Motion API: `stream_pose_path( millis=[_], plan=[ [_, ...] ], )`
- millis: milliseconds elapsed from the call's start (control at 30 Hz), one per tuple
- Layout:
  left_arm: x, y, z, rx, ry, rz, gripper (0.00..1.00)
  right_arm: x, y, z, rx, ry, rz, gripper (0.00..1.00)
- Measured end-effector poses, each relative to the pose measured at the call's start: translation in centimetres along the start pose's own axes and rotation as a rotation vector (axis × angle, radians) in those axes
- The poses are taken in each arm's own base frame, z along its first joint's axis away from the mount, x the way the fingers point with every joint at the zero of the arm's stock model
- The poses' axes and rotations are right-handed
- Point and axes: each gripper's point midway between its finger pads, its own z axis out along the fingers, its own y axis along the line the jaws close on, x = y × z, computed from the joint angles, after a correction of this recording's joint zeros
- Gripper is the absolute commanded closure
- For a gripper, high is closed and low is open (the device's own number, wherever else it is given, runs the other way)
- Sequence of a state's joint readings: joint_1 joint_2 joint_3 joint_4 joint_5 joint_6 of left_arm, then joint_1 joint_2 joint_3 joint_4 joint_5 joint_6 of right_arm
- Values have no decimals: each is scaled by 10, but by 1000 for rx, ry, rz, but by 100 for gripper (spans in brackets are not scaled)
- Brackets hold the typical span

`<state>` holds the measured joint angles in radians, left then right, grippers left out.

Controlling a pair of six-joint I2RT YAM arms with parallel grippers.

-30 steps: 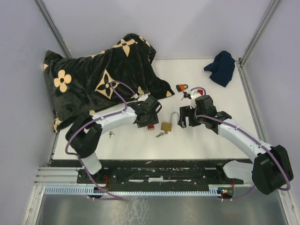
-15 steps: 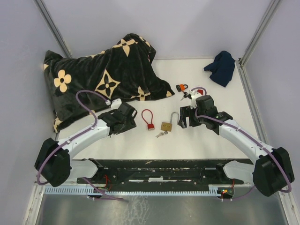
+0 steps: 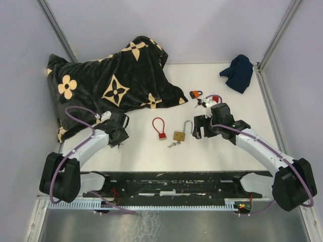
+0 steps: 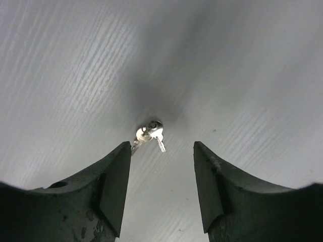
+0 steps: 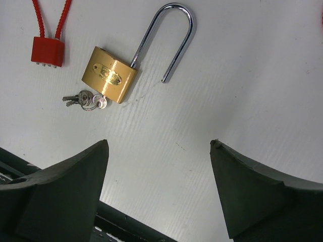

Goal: Unlock with the key
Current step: Pick up the key from the center of the board.

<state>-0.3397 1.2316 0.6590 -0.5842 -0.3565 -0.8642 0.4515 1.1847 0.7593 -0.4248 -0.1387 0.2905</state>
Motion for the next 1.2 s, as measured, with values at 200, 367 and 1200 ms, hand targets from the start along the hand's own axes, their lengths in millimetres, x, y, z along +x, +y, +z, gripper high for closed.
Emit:
stream_pose_path(
  millis=[200,367,1200],
  plan=[
    [-1,9,18,-53,22,8,55,1,0,0,1,3,0,11],
    [9,7,23,-41,72,29,73,1,0,0,1,3,0,11],
    [70,-111,-13,315,189,360,97,2,2,0,-12,14,2,11]
  ],
)
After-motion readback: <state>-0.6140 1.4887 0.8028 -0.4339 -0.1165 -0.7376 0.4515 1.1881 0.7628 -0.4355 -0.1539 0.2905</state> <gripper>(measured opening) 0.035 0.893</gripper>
